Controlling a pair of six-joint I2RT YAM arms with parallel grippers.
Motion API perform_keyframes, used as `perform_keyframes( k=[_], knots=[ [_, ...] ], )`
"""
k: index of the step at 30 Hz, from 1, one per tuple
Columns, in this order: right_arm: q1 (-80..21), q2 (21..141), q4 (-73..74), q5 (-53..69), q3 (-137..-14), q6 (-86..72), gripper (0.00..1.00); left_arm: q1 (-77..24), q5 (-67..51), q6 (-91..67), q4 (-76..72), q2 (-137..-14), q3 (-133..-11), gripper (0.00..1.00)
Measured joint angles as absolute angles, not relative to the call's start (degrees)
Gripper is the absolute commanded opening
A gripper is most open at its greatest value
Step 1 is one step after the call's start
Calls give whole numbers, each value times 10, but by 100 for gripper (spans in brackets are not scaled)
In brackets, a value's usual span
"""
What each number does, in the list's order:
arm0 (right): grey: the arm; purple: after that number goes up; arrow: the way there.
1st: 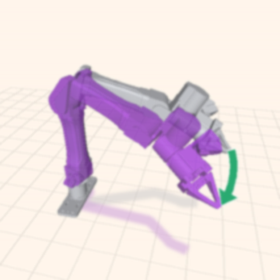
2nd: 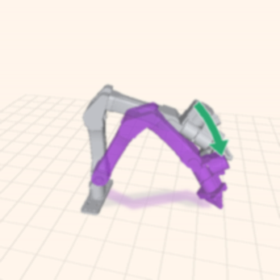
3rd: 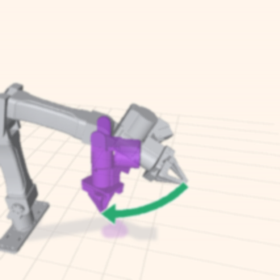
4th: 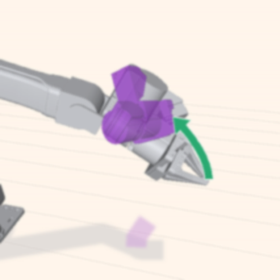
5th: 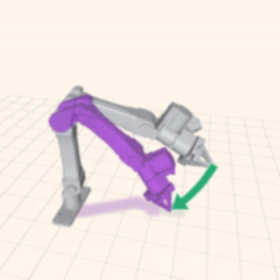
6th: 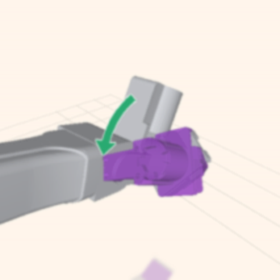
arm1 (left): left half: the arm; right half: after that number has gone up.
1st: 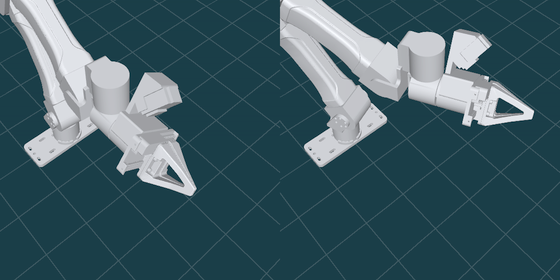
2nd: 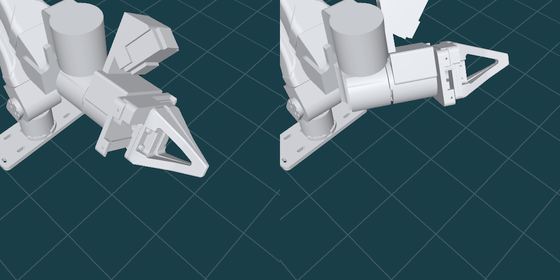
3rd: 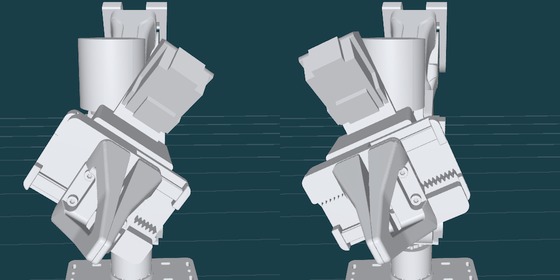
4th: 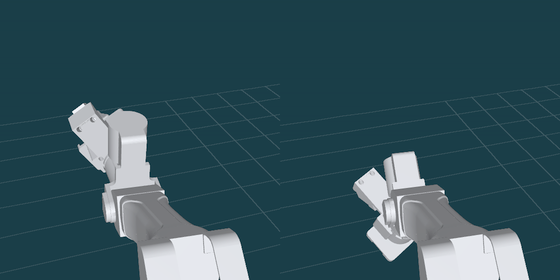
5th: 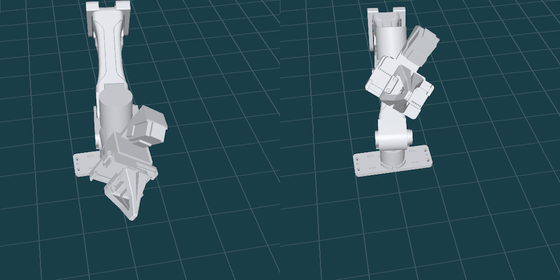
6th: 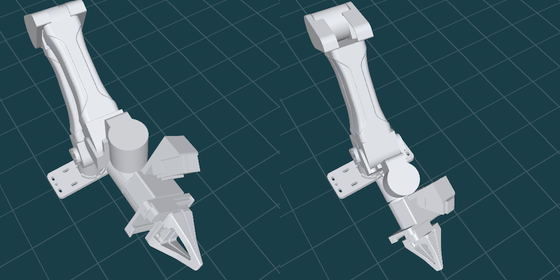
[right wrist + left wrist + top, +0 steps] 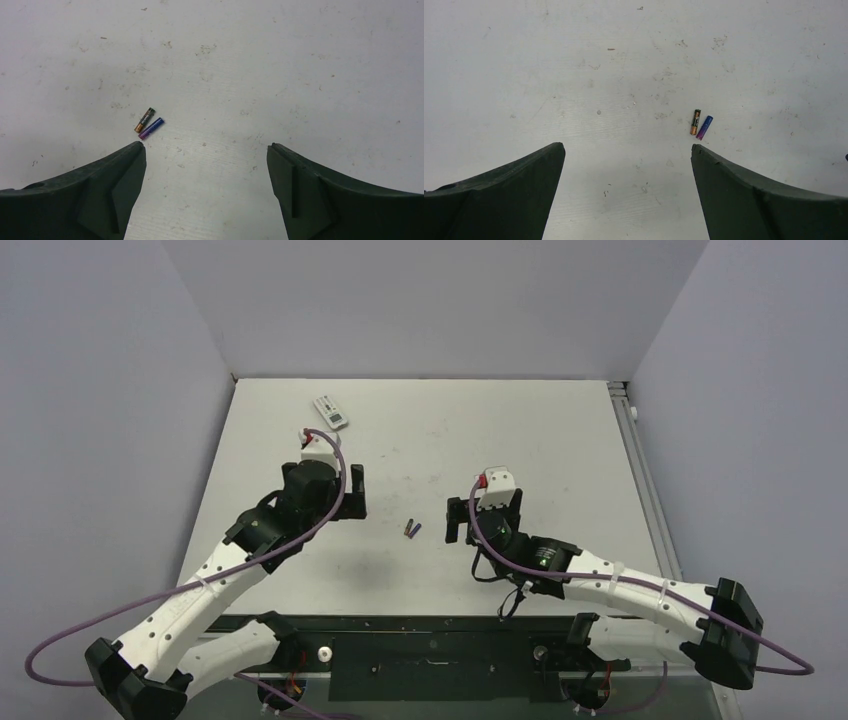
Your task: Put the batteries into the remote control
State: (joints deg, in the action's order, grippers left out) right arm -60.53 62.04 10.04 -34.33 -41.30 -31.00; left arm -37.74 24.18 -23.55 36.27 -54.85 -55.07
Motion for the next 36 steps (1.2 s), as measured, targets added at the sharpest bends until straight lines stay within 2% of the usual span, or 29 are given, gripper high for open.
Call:
perform_keyframes(
  k=[12, 24, 36],
  knots=[
    [-605, 574, 151, -359, -413, -329, 91, -360, 237, -256, 364, -561, -556, 96],
    [-605, 536, 193, -359, -415, -326, 91, -308, 223, -265, 386, -625, -634, 96],
    [-605, 543, 207, -308, -434, -320, 92, -205, 189, -280, 387, -755, -730, 96]
  ],
)
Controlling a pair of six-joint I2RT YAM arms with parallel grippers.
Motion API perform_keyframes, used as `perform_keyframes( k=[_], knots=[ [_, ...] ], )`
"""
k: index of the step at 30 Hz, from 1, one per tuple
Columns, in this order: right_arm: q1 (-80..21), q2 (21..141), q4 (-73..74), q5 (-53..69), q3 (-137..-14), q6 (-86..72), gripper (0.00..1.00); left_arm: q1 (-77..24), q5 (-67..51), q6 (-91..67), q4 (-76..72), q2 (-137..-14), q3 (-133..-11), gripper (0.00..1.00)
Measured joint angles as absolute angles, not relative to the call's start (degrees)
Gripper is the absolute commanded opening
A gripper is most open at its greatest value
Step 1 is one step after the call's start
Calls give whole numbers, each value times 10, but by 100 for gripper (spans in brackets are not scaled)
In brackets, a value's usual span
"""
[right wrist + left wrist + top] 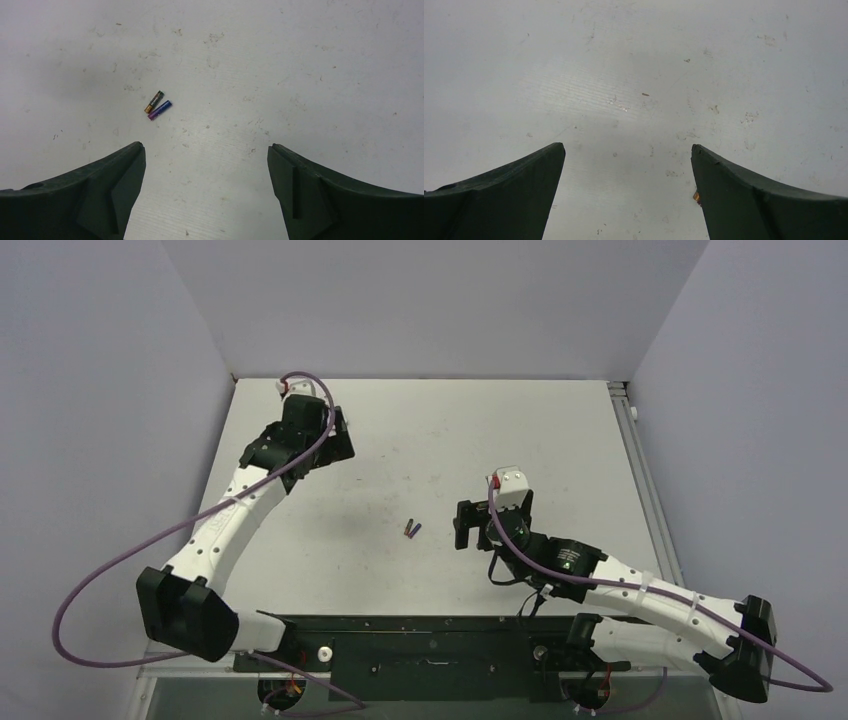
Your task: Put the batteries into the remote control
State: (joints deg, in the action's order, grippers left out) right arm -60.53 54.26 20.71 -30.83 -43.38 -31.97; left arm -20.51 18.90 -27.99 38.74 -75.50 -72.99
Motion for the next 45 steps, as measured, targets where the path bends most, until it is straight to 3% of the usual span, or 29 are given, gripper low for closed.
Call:
perform_keyframes(
  k=[11, 45],
  knots=[
    [-605, 551, 216, -250, -438, -323, 93, -166, 169, -312, 385, -901, -821, 96],
    [-608, 512, 237, -155, -429, -366, 95, -111, 155, -328, 507, -1337, -1315, 97]
  ],
)
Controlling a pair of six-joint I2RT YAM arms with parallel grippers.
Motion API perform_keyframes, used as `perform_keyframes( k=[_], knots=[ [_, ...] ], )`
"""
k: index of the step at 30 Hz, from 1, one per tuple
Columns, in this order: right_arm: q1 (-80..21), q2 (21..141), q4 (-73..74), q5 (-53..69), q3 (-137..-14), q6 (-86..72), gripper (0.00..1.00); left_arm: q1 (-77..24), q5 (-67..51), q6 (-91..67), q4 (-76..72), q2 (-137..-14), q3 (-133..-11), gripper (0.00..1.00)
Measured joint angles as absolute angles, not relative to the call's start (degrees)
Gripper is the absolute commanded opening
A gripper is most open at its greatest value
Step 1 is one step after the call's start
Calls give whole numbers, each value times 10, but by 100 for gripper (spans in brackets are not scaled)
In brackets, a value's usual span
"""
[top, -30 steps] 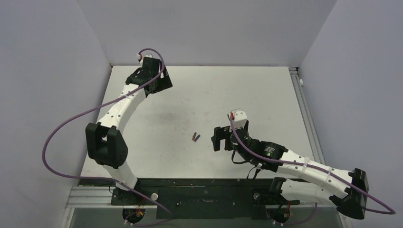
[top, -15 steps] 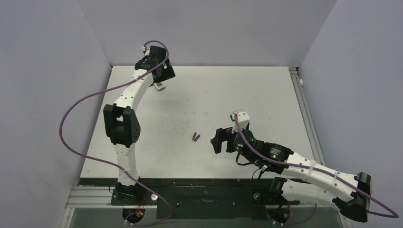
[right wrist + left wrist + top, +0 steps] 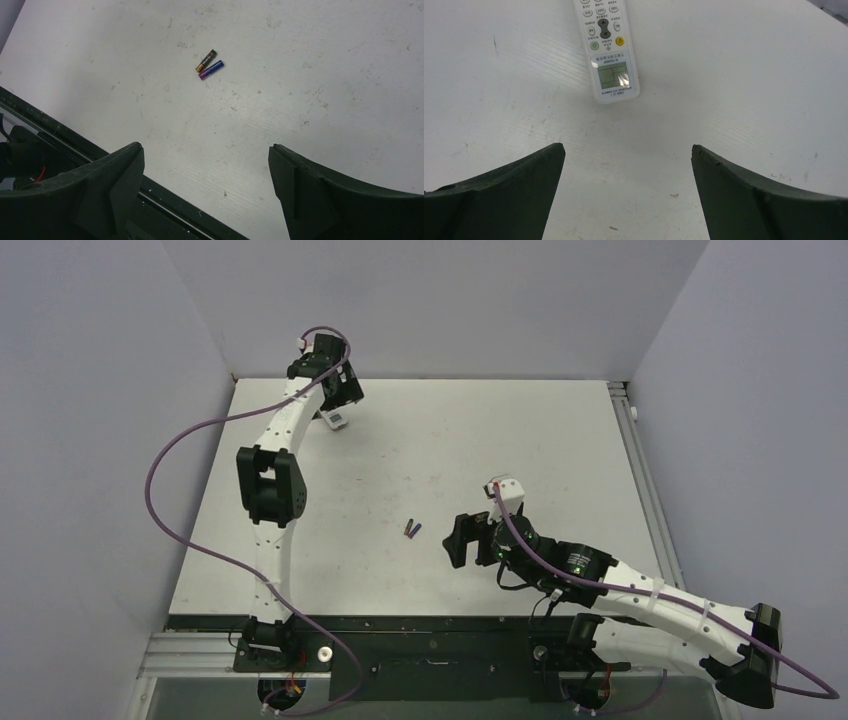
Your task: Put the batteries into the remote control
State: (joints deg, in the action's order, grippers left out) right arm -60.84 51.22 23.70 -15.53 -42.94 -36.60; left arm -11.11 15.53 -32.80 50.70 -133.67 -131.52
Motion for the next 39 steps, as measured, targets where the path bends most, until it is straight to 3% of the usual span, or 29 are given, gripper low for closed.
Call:
perform_keyframes(
  k=[12, 39],
  knots=[
    [-609, 514, 237, -135, -422, -372, 95, -83, 138, -322, 525, -1432, -1399, 97],
    [-609, 554, 214, -95, -422, -384, 95, -76, 147, -308, 530, -1528, -1466, 96]
  ],
)
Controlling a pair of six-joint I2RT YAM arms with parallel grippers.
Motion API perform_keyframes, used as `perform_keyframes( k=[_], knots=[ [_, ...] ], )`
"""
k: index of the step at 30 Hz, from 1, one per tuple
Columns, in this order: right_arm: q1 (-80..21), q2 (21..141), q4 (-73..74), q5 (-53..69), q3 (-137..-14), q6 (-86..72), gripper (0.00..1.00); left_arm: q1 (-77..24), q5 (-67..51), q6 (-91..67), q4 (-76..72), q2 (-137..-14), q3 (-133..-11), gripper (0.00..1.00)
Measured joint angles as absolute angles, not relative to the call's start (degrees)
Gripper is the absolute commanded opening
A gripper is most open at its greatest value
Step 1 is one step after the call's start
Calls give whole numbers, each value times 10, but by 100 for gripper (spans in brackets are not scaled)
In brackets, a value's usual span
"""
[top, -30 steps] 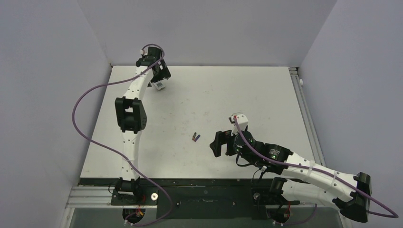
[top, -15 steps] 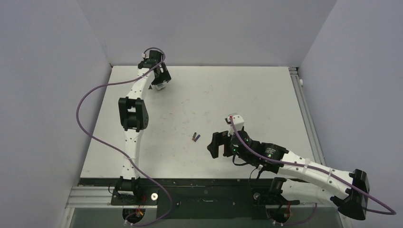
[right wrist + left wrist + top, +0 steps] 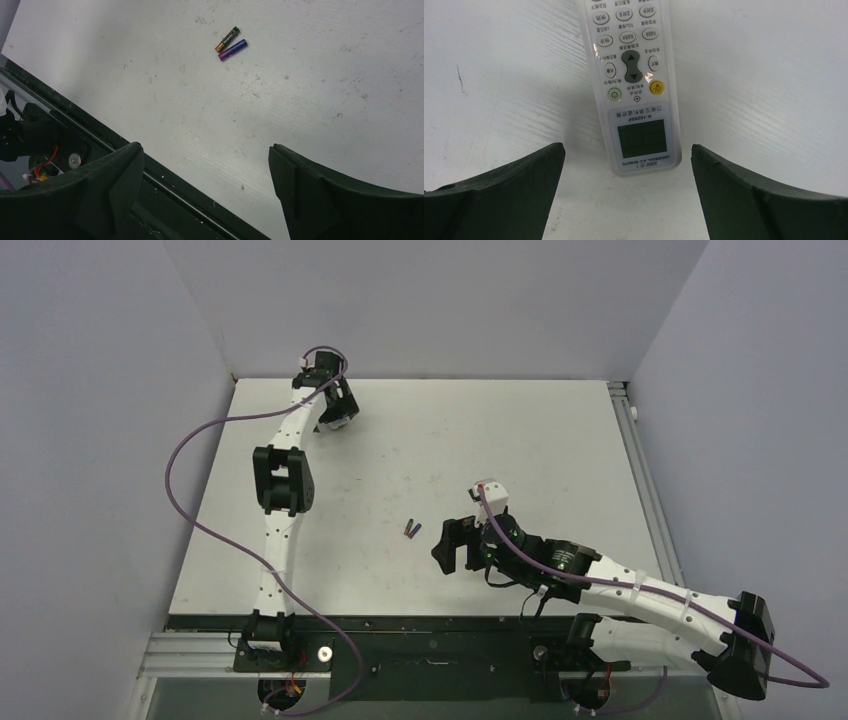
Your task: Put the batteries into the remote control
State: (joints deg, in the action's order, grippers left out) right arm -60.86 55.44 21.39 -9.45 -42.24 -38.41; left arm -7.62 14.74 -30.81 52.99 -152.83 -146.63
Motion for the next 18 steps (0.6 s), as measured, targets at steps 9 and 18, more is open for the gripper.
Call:
perform_keyframes(
  k=[9, 18],
  knots=[
    [-609, 569, 199, -86, -422, -387, 95, -66, 147, -307, 529, -1537, -1482, 90],
    [-609, 578, 194, -81, -422, -396, 95, -65, 149, -297, 529, -1547, -1483, 72]
  ],
)
